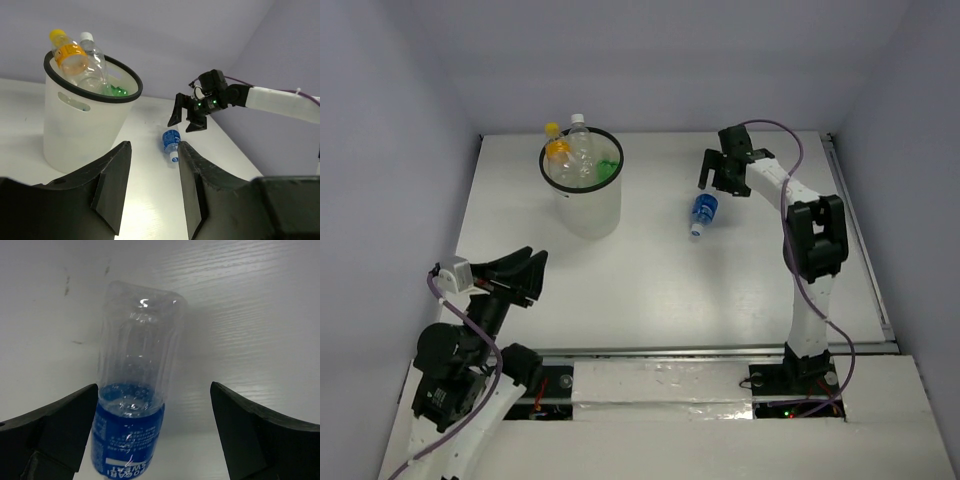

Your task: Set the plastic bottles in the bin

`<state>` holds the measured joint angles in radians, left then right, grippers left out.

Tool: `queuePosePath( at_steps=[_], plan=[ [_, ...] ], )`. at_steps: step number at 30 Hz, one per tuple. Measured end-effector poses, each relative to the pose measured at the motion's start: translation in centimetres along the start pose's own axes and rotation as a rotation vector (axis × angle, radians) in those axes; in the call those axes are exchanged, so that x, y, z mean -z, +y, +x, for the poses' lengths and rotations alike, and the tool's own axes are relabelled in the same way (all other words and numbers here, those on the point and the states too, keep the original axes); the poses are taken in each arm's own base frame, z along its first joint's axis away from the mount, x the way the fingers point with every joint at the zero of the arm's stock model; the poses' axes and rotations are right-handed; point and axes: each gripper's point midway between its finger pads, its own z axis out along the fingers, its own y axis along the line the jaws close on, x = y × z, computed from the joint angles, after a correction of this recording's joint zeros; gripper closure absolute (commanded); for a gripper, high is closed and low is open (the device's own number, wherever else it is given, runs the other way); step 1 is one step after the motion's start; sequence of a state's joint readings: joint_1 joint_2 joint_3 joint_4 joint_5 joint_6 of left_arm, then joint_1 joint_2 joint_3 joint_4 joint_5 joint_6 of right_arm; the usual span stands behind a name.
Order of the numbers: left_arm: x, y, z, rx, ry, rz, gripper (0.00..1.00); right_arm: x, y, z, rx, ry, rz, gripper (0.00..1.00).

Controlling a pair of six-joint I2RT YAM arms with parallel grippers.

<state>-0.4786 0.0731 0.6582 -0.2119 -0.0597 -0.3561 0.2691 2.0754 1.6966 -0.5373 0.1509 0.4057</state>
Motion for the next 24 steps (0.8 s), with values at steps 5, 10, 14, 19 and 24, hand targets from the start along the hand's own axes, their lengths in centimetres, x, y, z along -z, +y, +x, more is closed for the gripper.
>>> queuePosePath(
  at_steps=[5,10,14,19,24],
  plan=[
    [0.4,-0.1,0.2,-0.009,-0.003,0.017,0.60,-1.8,-0.5,-0.9,0.017,0.062,0.047,0.11],
    [0.7,-0.3,0.7,-0.007,0.008,0.040,0.60,-3.6,0.1,-0.1,0.049,0.134,0.043,0.17],
    [0.9,-0.5,0.6,-0.004,0.004,0.049,0.60,-4.5,-0.2,2.3,0.072,0.234,0.041,0.27],
    [0.9,-0.3,0.6,-0.003,0.004,0.042,0.60,-4.4,0.2,2.6,0.066,0.237,0.015,0.60],
    [1.0,-0.3,0.7,-0.002,0.010,0.041,0.60,-0.9,2.0,1.0,0.039,0.156,-0.051,0.62]
  ],
)
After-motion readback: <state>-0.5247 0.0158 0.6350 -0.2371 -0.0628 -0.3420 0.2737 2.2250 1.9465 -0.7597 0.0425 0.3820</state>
